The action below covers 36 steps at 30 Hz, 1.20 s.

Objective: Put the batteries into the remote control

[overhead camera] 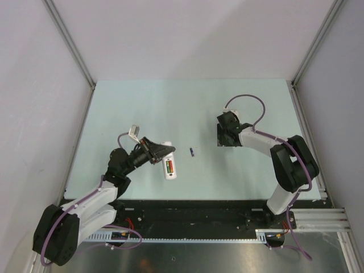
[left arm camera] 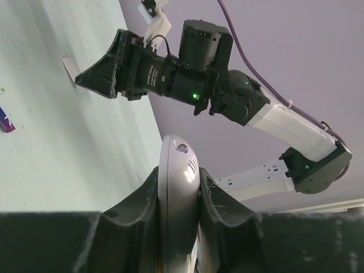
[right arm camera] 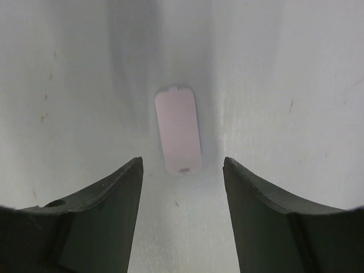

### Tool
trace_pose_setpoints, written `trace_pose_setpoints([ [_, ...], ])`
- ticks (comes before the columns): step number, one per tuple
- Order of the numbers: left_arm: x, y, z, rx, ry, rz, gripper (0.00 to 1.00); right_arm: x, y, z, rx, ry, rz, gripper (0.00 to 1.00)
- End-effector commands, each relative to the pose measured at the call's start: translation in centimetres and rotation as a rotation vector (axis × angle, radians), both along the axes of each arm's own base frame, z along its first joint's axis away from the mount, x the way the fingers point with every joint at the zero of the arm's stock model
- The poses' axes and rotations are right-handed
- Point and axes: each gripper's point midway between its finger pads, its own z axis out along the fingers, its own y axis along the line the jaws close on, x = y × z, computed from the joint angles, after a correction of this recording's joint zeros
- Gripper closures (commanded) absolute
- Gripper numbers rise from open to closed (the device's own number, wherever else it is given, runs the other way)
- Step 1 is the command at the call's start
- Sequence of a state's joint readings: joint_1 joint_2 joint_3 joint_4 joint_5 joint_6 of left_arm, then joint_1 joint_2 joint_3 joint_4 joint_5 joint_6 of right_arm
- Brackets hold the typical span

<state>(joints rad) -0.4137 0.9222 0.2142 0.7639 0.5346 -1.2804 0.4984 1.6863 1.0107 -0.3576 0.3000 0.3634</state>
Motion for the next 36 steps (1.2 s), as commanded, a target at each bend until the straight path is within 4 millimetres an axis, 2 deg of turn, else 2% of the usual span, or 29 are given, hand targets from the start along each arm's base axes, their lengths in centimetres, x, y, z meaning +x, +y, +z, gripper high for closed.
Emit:
trace_pose_setpoints([
  [1,0.2,-0.1,1.7,-0.011,-0.073,-0.007,1.00,3.3,0.6,1.5,0.009,-0.072,-0.002,0.39],
  [3,0.2,-0.1,1.5,-0.008,-0.066,-0.007,1.00,3.4,0.5,0.7,0.013,-0.044,-0.002,0.40],
  [7,0.2,-0.1,1.4,-0.006,-0.066,-0.009,0.99,3.5,0.4,0.6,0.014,-0.027,0.000,0.45],
  [16,0.3,-0.2,1.4,-0.004,-0.061,-0.012,1.00,2.6,1.0,-0.7,0.021,0.035,0.054,0.46],
  [27,0.4,-0.2,1.5,-0.002,-0.063,-0.012,1.00,1.7,0.7,-2.1,-0.020,0.094,0.085,0.52],
  [33,0.4,-0.3,1.7,-0.002,-0.067,-0.016,1.00,1.5,0.7,-2.5,-0.029,0.116,0.091,0.66],
  [36,0.6,-0.3,1.7,0.000,-0.068,-0.011,1.00,1.2,0.5,-2.5,-0.034,0.126,0.078,0.76],
])
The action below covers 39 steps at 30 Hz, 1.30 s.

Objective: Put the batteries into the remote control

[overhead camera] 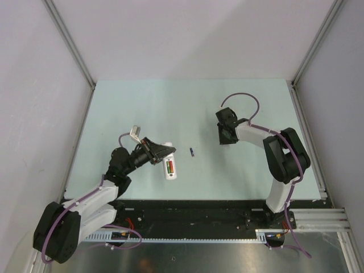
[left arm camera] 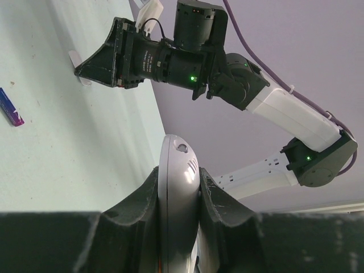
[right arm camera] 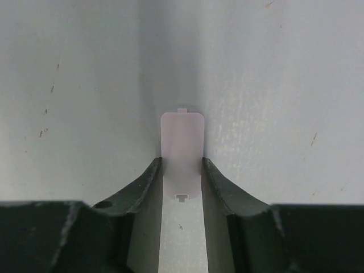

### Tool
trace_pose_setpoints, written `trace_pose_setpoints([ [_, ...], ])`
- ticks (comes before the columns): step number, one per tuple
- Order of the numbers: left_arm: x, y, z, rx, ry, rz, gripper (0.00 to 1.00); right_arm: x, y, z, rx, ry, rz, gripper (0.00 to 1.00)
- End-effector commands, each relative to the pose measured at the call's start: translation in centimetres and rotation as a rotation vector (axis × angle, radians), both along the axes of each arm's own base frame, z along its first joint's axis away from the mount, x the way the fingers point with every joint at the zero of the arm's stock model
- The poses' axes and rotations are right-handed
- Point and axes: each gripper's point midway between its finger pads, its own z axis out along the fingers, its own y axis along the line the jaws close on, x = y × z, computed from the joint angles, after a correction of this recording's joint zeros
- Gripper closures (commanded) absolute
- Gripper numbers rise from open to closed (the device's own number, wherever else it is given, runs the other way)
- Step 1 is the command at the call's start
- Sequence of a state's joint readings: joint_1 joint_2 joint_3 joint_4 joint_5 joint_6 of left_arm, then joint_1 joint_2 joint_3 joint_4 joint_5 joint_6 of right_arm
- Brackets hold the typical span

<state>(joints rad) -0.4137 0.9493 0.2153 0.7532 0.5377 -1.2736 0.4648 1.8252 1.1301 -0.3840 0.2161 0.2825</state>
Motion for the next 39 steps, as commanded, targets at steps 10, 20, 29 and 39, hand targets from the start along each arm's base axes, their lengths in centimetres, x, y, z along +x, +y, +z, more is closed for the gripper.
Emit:
trace_pose_setpoints([
  [10,1.8,-0.4,3.5,-0.026,-0.092,0.021,1.00,-3.2,3.2,8.5,0.111,-0.098,0.045,1.00],
  [20,5.2,-0.7,4.3,-0.026,-0.074,0.119,1.00,-13.7,11.4,21.1,0.398,-0.199,0.350,1.00],
  [29,5.4,-2.2,4.8,-0.008,-0.114,0.161,1.00,-17.5,16.4,25.0,0.577,-0.143,0.448,1.00],
  [39,5.4,-1.6,4.5,0.005,-0.131,0.227,1.00,-18.2,19.8,23.8,0.541,-0.032,0.508,1.00],
])
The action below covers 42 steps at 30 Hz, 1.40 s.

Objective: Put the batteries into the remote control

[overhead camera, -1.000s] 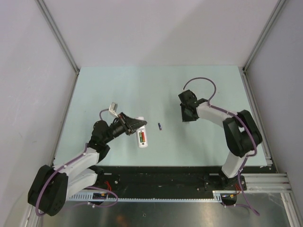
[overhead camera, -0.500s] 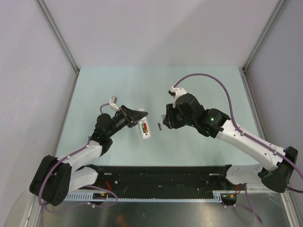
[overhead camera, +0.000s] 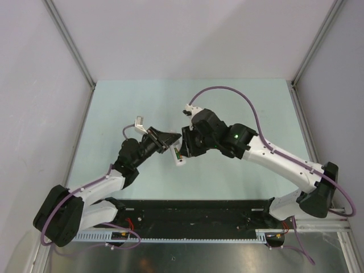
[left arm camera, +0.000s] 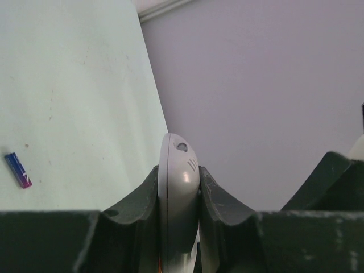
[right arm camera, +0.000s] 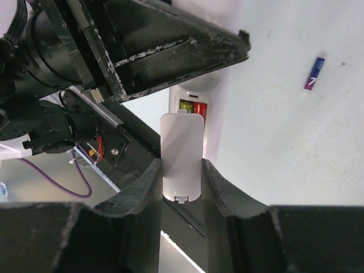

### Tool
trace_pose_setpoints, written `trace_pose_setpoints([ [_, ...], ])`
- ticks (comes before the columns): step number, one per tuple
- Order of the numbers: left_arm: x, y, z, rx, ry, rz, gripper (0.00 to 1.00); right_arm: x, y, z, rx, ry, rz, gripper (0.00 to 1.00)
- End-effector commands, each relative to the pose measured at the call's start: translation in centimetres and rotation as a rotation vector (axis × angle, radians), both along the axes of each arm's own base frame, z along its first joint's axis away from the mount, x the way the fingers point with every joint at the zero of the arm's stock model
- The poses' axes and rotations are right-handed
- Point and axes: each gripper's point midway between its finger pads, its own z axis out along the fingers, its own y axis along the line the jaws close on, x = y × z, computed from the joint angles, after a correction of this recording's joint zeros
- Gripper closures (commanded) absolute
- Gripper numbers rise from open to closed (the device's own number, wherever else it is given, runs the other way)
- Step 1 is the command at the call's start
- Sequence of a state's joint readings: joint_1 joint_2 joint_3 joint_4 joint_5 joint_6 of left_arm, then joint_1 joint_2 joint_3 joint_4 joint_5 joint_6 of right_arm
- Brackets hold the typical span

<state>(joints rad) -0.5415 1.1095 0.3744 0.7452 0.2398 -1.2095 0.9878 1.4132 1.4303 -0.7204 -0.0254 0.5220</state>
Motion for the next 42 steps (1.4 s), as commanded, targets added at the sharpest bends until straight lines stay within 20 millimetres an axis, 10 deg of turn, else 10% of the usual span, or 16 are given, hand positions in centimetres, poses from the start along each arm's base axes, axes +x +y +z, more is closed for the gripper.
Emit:
trace_pose_setpoints([
  [1,0.5,0.7,2.8,-0.031,-0.098,0.057,1.00,-1.0,1.4,0.4,-0.002,0.044,0.042,1.00],
  [42,0.4,0.9,3.1,-0.030,-0.095,0.066,1.00,1.3,2.2,-1.7,-0.224,-0.025,-0.023,1.00],
])
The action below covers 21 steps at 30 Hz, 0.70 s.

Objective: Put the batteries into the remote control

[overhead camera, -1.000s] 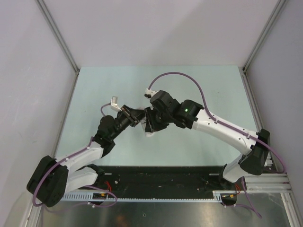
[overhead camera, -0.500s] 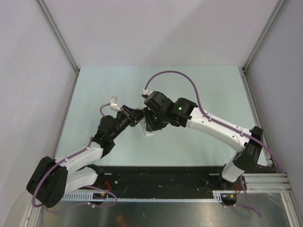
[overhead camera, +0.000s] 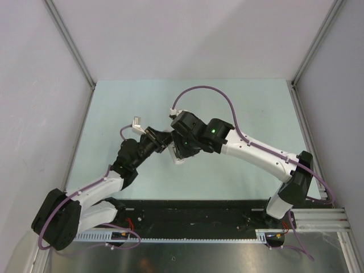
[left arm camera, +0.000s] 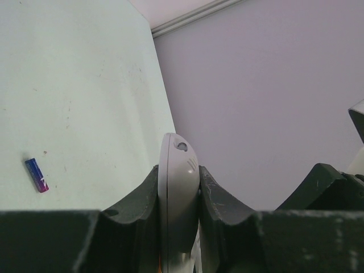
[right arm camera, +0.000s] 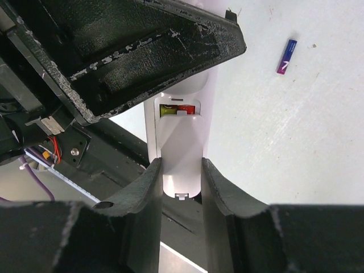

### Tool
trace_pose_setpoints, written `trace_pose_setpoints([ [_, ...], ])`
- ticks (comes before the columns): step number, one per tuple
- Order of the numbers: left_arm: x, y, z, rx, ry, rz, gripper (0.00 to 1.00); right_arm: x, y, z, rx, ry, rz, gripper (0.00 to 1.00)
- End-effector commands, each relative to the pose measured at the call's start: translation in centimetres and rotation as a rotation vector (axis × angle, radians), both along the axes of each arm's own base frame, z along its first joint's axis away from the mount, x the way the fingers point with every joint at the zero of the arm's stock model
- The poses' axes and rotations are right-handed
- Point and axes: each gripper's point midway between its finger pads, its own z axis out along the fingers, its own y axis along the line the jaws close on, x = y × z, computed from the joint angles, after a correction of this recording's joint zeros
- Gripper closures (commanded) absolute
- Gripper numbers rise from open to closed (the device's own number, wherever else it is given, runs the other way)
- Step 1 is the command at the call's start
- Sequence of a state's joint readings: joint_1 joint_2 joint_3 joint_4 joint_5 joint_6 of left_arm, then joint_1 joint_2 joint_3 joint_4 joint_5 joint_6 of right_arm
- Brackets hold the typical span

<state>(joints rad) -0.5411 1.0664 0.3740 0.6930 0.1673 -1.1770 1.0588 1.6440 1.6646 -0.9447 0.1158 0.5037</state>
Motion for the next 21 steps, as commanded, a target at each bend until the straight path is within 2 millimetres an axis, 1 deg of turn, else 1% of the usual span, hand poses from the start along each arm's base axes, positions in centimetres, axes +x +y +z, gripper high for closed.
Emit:
trace_pose_setpoints([
  [1,-0.29,-0.19,3.09,-0.055,-0.086,-0.011,1.00,0.72,0.91,1.38,0.027,-0.041,-0.002,1.00],
  [11,-0.23,0.04,3.05,-0.036,-0.108,0.013,1.00,0.94,1.36,1.85,0.021,-0.042,0.003,1.00],
  [17,-0.28,0.11,3.23,-0.033,-0.119,0.022,1.00,1.16,1.20,1.72,0.010,-0.044,-0.010,1.00],
  [21,-0.44,-0.04,3.55,-0.048,-0.114,0.012,1.00,1.10,1.41,1.27,0.006,-0.037,-0.012,1.00],
])
